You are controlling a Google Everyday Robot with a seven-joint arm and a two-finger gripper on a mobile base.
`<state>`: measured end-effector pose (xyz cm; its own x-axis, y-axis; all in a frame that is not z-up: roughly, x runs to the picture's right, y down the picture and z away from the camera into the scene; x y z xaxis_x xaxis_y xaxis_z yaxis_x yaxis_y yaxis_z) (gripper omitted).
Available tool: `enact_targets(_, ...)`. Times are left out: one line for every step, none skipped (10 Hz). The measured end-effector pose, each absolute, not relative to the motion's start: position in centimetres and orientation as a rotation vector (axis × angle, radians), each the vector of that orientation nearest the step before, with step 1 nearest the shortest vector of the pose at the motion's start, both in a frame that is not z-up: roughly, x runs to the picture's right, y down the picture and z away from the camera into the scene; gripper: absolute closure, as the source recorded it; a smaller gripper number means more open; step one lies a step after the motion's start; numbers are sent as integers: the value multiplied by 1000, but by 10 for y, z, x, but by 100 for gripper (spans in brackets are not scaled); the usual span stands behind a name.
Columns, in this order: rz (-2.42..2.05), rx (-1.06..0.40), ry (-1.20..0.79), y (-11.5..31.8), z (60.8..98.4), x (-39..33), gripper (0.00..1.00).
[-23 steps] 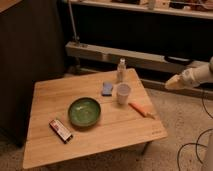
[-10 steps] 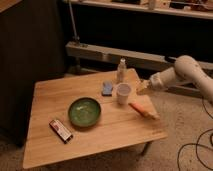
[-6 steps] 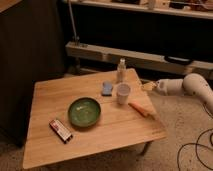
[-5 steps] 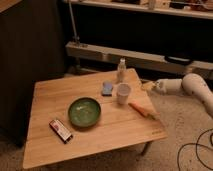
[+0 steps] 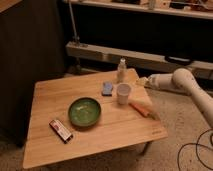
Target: Knock the bottle over
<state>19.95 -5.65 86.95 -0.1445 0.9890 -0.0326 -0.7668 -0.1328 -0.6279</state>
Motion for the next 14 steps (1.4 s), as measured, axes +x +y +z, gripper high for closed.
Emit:
enact_targets(1654,-513,-563,-65,878,197,72)
enact_targets(1655,-500,-568,-71,886,196,72)
enact_targets(1663,-464,-573,-77,894,201,72)
enact_targets(1667,-441,-578,-84,900,202,72)
enact_targets(1672,-419,-585,-94,906,201,72)
enact_targets(1678,-397,-592,-105,908,203,72)
enact_targets(1680,-378,-599,-115,909,206,72)
enact_targets(1674,-369,-609,-123,909,202,72)
enact_targets(1665,-363,-617,-131,908,198,72)
enact_targets(1654,-358,-623,-141,907,197,72)
enact_targets(1645,-356,-626,-149,907,197,72)
enact_targets(1636,-353,-629,-155,907,195,72)
enact_targets(1618,-349,-633,-166,906,190,72)
enact_targets(1608,-345,-639,-174,902,187,72)
